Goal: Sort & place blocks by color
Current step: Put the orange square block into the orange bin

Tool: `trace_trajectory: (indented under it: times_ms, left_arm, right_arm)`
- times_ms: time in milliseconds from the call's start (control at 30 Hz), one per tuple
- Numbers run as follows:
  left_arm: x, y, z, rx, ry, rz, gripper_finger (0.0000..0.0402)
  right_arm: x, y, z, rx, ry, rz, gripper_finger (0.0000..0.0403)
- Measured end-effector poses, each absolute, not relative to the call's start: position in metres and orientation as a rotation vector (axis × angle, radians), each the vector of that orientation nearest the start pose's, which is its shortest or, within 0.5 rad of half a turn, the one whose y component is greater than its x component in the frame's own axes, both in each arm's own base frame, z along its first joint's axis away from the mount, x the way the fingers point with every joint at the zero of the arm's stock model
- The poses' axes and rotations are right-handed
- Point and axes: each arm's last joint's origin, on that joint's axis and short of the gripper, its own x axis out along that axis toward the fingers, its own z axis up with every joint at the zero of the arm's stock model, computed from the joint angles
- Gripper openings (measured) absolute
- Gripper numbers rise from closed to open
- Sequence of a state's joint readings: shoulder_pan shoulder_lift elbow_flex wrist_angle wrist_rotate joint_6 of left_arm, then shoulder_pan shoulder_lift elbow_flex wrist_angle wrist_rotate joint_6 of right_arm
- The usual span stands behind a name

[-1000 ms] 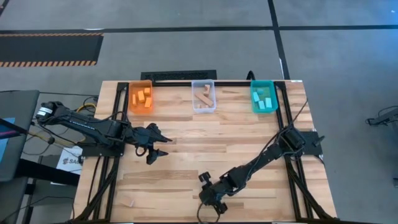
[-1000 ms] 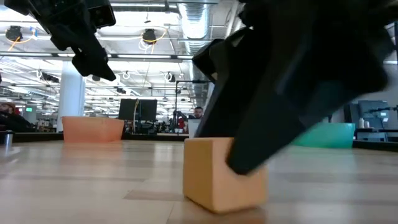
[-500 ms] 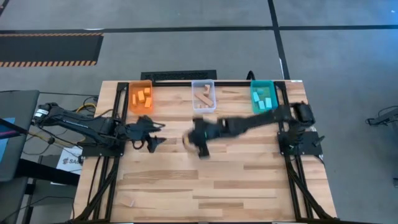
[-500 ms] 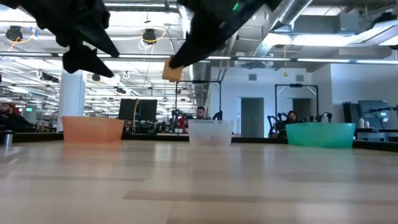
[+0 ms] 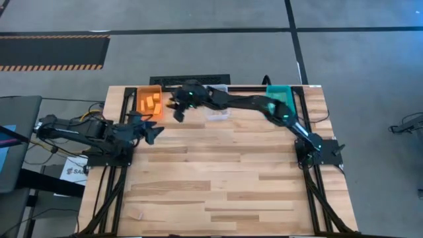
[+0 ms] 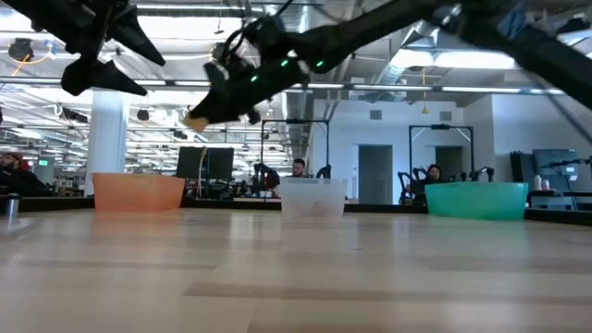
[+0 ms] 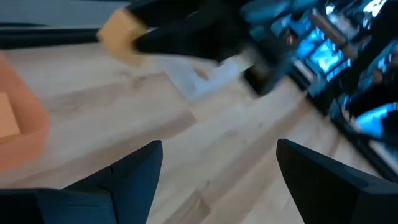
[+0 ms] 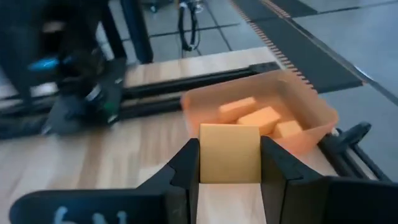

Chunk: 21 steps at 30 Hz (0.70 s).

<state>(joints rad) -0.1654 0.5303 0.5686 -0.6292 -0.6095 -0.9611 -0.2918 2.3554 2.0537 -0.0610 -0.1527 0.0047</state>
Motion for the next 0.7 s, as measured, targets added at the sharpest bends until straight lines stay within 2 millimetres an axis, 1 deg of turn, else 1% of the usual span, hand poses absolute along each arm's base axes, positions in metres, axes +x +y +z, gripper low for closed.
trace_trajectory:
  times_ms: [67, 167, 233, 300, 367, 467, 600, 700]
  left_arm:
    - [0.109, -0.001, 0.257, -0.724, 0.257, 0.671, 0.0303]
    - [0.107, 0.0, 0.258, -0.761, 0.217, 0.695, 0.0303]
    - [0.107, 0.0, 0.258, -0.781, 0.205, 0.706, 0.0303]
    - [0.107, 0.001, 0.258, -0.793, 0.202, 0.712, 0.0303]
    - [0.108, 0.0, 0.257, -0.806, 0.201, 0.721, 0.0303]
    - [0.109, 0.001, 0.256, -0.812, 0.197, 0.742, 0.0303]
    - [0.112, 0.0, 0.254, -0.821, 0.201, 0.761, 0.0303]
    - [0.115, 0.0, 0.252, -0.839, 0.207, 0.775, 0.0303]
  right_arm:
    - [0.543, -0.166, 0.234, 0.104, 0.326, -0.151, 0.0115]
    - [0.562, -0.175, 0.223, 0.099, 0.269, -0.153, 0.0115]
    - [0.565, -0.176, 0.214, 0.092, 0.179, -0.153, 0.0115]
    - [0.567, -0.177, 0.203, 0.111, 0.136, -0.16, 0.0115]
    - [0.57, -0.177, 0.196, 0.109, 0.12, -0.156, 0.0115]
    - [0.576, -0.174, 0.178, 0.094, 0.05, -0.144, 0.0115]
    - [0.586, -0.167, 0.154, 0.132, 0.006, -0.124, 0.0115]
    - [0.591, -0.16, 0.134, 0.118, -0.018, -0.103, 0.0115]
